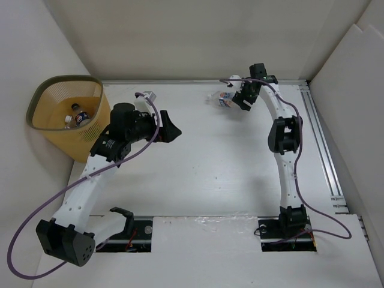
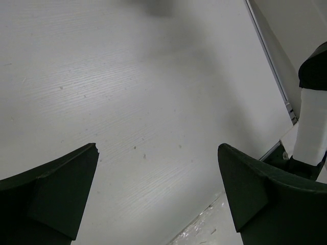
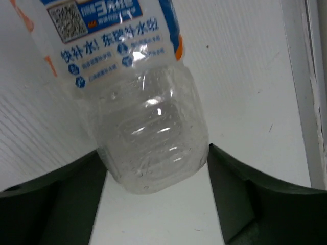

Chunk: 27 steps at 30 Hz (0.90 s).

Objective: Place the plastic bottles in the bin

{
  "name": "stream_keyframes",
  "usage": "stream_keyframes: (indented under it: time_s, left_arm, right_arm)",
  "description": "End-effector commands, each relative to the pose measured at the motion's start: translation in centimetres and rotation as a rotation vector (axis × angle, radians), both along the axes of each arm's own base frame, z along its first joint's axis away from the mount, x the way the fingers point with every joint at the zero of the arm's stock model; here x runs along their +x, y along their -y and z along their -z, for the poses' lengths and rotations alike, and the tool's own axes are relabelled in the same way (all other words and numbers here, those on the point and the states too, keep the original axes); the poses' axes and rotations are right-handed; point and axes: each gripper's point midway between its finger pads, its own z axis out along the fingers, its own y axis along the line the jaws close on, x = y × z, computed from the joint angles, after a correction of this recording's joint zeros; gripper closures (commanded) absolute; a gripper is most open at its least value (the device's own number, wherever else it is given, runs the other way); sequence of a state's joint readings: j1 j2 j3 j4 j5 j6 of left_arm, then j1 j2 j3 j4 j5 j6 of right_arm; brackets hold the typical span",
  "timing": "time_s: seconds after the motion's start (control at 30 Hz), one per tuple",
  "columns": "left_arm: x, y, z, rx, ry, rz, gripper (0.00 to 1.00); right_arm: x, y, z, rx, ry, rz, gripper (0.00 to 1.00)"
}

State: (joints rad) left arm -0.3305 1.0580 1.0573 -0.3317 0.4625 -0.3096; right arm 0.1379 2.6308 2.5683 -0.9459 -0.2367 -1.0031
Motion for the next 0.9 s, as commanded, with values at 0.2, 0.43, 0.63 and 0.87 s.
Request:
stream_keyframes:
  time_s: [0.2,0.43,0.63,0.87]
  left_arm:
    - [0.0,-0.5,-0.5,-0.007,0.042,-0.027,0.00]
    - [-0.6,-0.7,0.4,-0.005,0.036,-0.027,0.00]
    - [-0.8,-0.5,0.2,-0.010,0.035,-0.016,0.00]
    - [-0.5,-0.3,0.6,-0.005,0.027,-0.003,0.00]
  right_arm:
    - [-1.8,-2.4,1.0,0.038,-0.061,-0.083,0.46]
    - [-2.0,-2.7,1.6,-0.005,-0.063,-0.077,0.08]
    - [-0.5,-2.7,0.9,-0.063,0.012,-0.055,0.00]
    - [0.0,-3.5,0.8,-0.062,0.025,-0.064,0.00]
